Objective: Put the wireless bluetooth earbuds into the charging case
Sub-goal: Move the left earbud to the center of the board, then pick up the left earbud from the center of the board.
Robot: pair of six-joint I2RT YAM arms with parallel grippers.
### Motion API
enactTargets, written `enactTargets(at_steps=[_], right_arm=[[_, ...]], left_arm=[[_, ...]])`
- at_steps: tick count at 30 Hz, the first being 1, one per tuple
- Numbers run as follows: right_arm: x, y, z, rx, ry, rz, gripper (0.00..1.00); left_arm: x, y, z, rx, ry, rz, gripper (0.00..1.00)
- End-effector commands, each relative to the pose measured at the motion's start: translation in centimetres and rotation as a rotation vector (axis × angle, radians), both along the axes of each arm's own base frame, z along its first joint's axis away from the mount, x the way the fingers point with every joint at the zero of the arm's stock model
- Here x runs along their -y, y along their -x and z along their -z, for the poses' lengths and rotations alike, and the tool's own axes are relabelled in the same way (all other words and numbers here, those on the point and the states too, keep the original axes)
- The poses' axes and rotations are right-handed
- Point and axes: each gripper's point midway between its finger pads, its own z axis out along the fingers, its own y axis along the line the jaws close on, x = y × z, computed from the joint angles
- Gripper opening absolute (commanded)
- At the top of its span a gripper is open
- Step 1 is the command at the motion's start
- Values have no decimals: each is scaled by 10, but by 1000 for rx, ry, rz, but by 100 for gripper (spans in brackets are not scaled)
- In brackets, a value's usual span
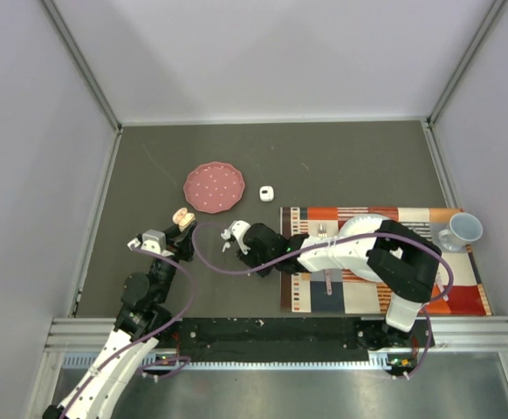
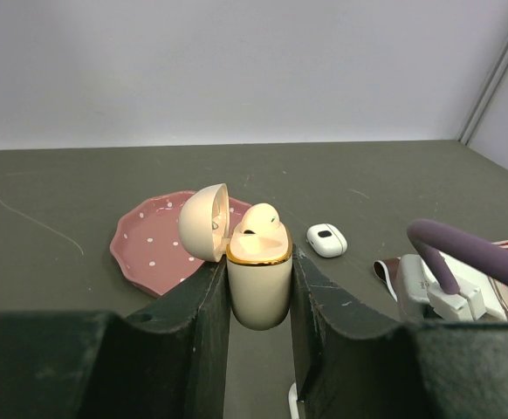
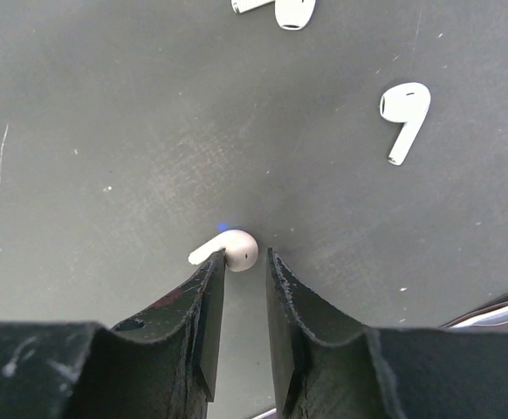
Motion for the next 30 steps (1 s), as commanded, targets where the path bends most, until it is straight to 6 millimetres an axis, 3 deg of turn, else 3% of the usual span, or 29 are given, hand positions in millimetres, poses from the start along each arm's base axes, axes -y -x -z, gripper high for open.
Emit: enactTargets(at_steps=[1, 5, 15, 18, 19, 23, 27, 30], right_arm=[[-4, -15, -12, 84, 13, -54, 27], [2, -21, -12, 118, 21, -57, 36], [-19, -7, -63, 47, -227, 15, 43], [-19, -7, -77, -20, -317, 154, 46], [-16, -15, -81, -10, -326, 233, 47], [13, -24, -72, -97, -263, 580, 49], [19, -25, -77, -173, -346, 850, 49], [20, -20, -70, -221, -357, 940, 49]], left_arm=[[-9, 17, -46, 161, 82, 1, 0], [-9, 17, -46, 164, 83, -1, 0], [-8, 16, -43, 152, 80, 1, 0], [-9, 15, -41, 147, 84, -2, 0], [-8, 15, -40, 146, 83, -2, 0], [-7, 16, -42, 156, 79, 8, 0], [-5, 16, -41, 159, 71, 14, 0], [-3, 17, -40, 165, 69, 29, 0]])
